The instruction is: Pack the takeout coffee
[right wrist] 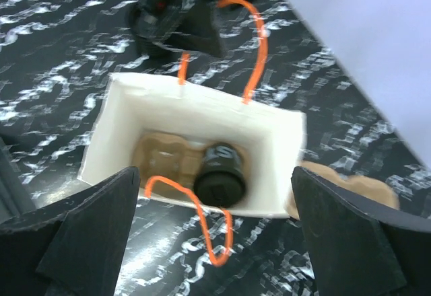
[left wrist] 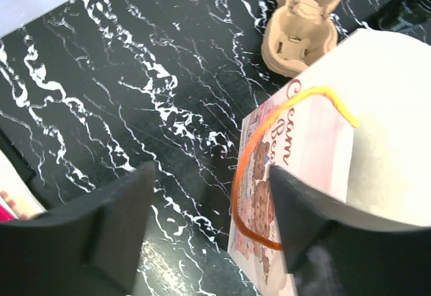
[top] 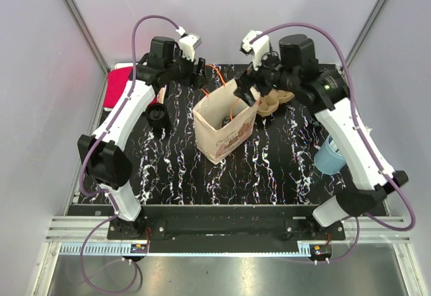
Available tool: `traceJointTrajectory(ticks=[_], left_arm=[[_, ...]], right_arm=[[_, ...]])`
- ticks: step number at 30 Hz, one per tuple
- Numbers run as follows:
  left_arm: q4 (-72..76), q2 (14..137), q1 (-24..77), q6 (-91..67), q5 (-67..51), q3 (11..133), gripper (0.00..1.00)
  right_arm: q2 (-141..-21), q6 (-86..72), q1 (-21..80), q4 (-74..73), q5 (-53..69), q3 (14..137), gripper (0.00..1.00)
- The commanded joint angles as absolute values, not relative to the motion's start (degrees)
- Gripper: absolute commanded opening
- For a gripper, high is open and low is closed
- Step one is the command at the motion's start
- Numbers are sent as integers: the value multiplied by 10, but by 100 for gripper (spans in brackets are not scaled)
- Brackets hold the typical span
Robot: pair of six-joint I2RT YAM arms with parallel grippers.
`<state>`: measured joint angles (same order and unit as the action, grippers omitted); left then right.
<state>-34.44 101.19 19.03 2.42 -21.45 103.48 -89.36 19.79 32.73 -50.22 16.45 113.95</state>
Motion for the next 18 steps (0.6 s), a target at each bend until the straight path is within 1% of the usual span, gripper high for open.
traceJointTrajectory(ticks=[1, 4, 6, 11, 12, 15, 17, 18], left_arm=[[-338, 976, 191, 38, -267, 1064, 85], [-366, 979, 192, 53, -293, 1100, 99], [-382, 976, 191, 67, -310, 1115, 99], [-414, 954, 191, 88, -365, 1133, 99], [-418, 948, 191, 97, -371, 1129, 99], [-442, 926, 191, 122, -373, 1110, 99], [-460, 907, 192, 147, -364, 1094, 99], [-465, 900, 191, 155, -360, 1071, 99]], right_arm=[[-839, 238, 330, -514, 23, 1106, 100], [-808, 243, 305, -520, -34, 1070, 100], [-783, 237, 254, -526, -36, 1052, 100], [-722, 235, 133, -527, -47, 974, 96], [-712, 239, 95, -527, -47, 960, 95], [-679, 250, 42, -527, -41, 904, 92], [-660, 257, -13, -528, -38, 860, 91], [-656, 262, -28, -529, -38, 845, 90]])
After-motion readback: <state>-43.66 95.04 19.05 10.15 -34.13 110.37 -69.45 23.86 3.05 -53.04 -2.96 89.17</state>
